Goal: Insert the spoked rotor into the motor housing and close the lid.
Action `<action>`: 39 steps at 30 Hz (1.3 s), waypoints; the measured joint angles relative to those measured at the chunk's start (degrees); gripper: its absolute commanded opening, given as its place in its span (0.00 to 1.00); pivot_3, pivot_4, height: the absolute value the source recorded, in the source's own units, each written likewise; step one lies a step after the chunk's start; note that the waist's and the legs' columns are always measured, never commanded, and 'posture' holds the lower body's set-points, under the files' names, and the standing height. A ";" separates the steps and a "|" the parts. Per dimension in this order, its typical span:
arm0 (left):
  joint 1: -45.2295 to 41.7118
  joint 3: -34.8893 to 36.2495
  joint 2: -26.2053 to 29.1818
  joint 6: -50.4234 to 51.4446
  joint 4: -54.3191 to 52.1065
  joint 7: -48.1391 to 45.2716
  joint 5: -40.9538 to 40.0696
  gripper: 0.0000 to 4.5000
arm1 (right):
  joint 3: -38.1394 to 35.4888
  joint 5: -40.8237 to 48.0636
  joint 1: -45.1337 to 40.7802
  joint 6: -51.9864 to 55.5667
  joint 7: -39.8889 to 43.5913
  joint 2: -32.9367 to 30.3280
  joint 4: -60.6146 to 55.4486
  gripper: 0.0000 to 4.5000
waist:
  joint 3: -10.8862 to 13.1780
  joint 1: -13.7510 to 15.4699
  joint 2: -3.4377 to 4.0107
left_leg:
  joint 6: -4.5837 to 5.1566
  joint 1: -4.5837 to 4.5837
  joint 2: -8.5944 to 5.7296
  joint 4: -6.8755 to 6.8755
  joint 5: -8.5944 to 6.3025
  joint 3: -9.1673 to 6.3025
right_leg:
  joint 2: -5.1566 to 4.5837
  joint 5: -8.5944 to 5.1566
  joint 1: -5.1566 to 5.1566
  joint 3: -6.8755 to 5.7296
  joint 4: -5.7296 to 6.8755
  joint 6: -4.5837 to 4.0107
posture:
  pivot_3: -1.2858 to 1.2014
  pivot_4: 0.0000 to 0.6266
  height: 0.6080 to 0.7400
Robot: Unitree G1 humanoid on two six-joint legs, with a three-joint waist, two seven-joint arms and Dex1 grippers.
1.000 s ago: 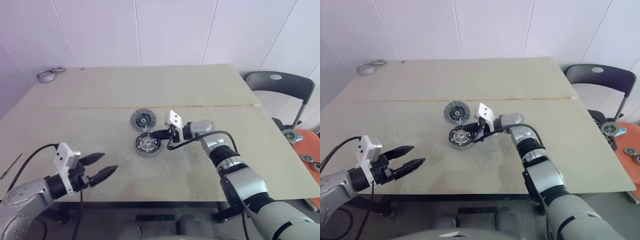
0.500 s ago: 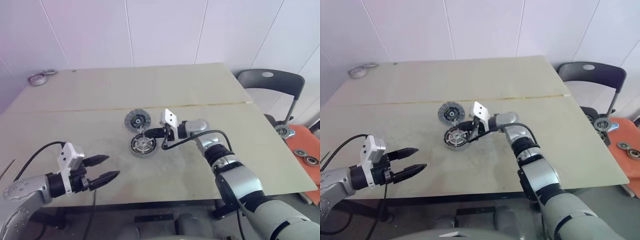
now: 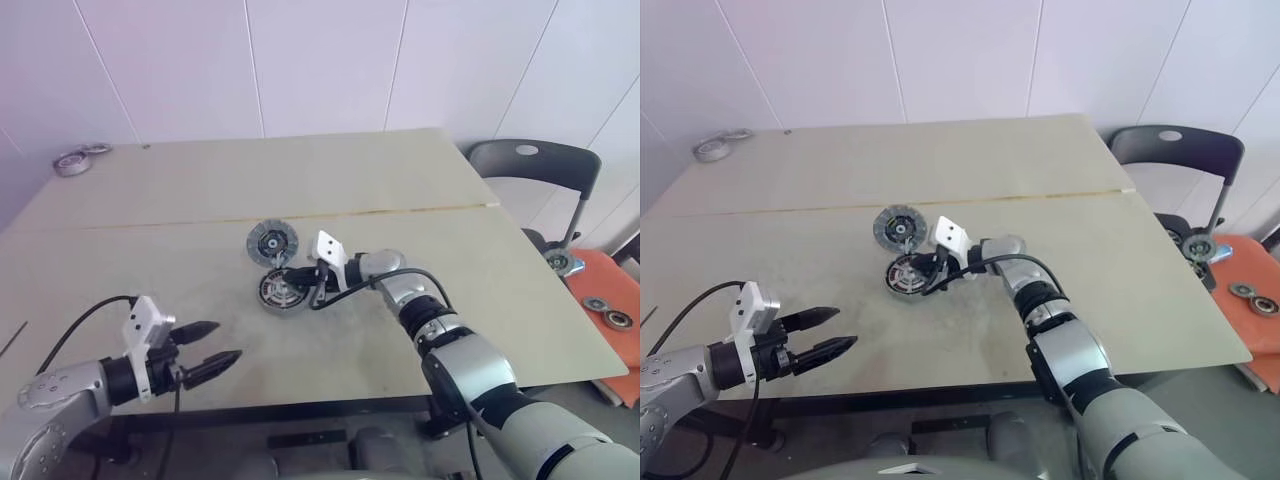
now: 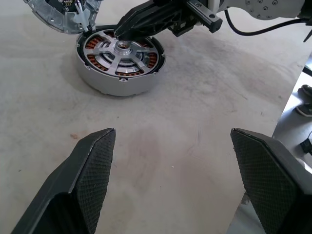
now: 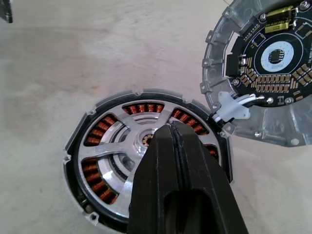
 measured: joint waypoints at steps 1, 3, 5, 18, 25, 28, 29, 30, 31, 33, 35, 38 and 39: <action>0.02 -0.02 -0.13 0.03 -0.16 0.18 0.00 0.90 | -0.08 0.02 0.00 0.06 0.07 0.11 0.08 0.00 | 0.00 0.00 0.00 | 0.00 0.02 0.00 0.00 0.00 0.00 | 0.00 0.00 0.02 0.00 0.00 0.00 | 0.52 0.00 1.00; 0.03 -0.02 -0.50 0.04 -0.45 0.28 -0.01 0.90 | -0.79 0.58 -0.11 0.85 0.59 0.41 0.15 0.00 | 0.00 0.01 0.00 | 0.00 0.04 0.00 0.00 0.00 0.00 | 0.00 -0.02 0.04 0.01 0.00 0.03 | 0.52 0.00 1.00; 0.05 -0.02 -0.73 0.06 -0.50 0.35 -0.01 0.90 | -1.87 1.64 -0.18 2.89 2.65 0.54 0.20 0.00 | 0.00 0.06 0.00 | 0.00 0.03 0.00 -0.01 0.00 0.00 | 0.00 0.00 0.03 0.01 0.00 0.01 | 0.52 0.00 1.00; -0.08 -0.40 -2.84 -0.20 -0.17 0.47 1.25 0.90 | -4.79 2.61 -5.58 0.99 3.35 -2.13 1.67 0.00 | 0.01 0.10 0.02 | 0.00 -0.09 -0.01 -0.02 0.00 0.00 | 0.00 0.03 -0.08 0.01 0.00 -0.03 | 0.52 0.00 1.00; 3.07 -1.08 -3.25 -1.17 -1.86 -0.06 3.37 0.90 | 0.22 -4.02 -5.81 -11.31 6.00 -9.62 2.00 0.00 | 0.02 0.19 0.02 | 0.00 -0.34 -0.02 -0.01 0.00 0.01 | -0.03 0.04 -0.25 0.00 -0.08 -0.01 | 0.52 0.00 1.00; 4.10 -1.30 -2.53 -1.55 -2.77 -1.15 4.33 0.90 | 2.02 -4.74 -7.18 -19.19 13.01 -14.64 1.43 0.00 | 0.07 0.16 0.10 | 0.00 -0.30 -0.01 -0.01 0.00 0.01 | -0.03 0.04 -0.26 0.00 -0.04 -0.01 | 0.52 0.00 1.00; 3.99 -1.30 -2.36 -1.63 -2.80 -1.34 4.37 0.90 | 2.50 -5.06 -8.00 -21.95 14.88 -15.59 0.89 0.00 | 0.08 0.03 0.12 | 0.00 -0.24 -0.01 -0.01 0.00 0.01 | -0.02 0.03 -0.23 0.00 -0.03 -0.02 | 0.52 0.00 1.00; 3.59 -1.30 -2.22 -1.67 -2.79 -1.50 4.38 0.90 | 2.89 -5.04 -8.64 -24.49 16.83 -16.23 0.01 0.00 | 0.07 -0.14 0.12 | 0.00 -0.20 0.00 -0.01 0.00 0.01 | -0.01 0.02 -0.20 0.00 -0.01 -0.01 | 0.52 0.00 1.00; 3.09 -1.29 -2.18 -1.73 -2.78 -1.60 4.39 0.90 | 3.28 -4.94 -9.30 -26.56 18.64 -16.45 -0.85 0.00 | 0.07 -0.26 0.12 | 0.00 -0.17 0.01 -0.02 0.00 0.02 | 0.00 0.02 -0.17 0.00 0.00 -0.01 | 0.52 0.00 1.00; 1.74 -1.33 -2.13 -1.78 -2.72 -1.92 4.40 0.90 | 4.52 -4.64 -10.83 -32.08 21.32 -16.20 -1.99 0.00 | 0.07 -0.27 0.12 | 0.00 -0.08 0.01 -0.01 0.00 0.02 | -0.01 0.02 -0.08 0.01 0.01 -0.01 | 0.52 0.00 1.00; 0.76 -1.44 -2.12 -1.80 -2.69 -2.02 4.42 0.90 | 6.20 -5.84 -12.36 -38.24 21.26 -15.73 -2.29 0.00 | 0.07 -0.09 0.11 | 0.00 -0.04 0.00 -0.01 0.00 0.02 | -0.02 0.03 -0.01 0.01 0.00 -0.02 | 0.52 0.00 1.00; 0.06 -2.35 -2.13 -1.71 -2.54 -2.04 4.54 0.90 | 9.94 -10.17 -13.62 -47.97 18.06 -15.54 -2.01 0.00 | 0.05 0.19 0.07 | 0.00 -0.03 0.00 -0.01 0.00 0.01 | -0.02 0.03 0.00 0.01 -0.01 -0.03 | 0.52 0.00 1.00; -0.13 -2.48 -2.14 -1.68 -2.50 -2.04 4.58 0.90 | 10.65 -11.39 -13.73 -49.48 16.93 -15.39 -1.66 0.00 | 0.05 0.27 0.07 | 0.00 -0.03 0.00 -0.01 0.00 0.01 | -0.02 0.03 0.00 0.01 -0.01 -0.03 | 0.52 0.00 1.00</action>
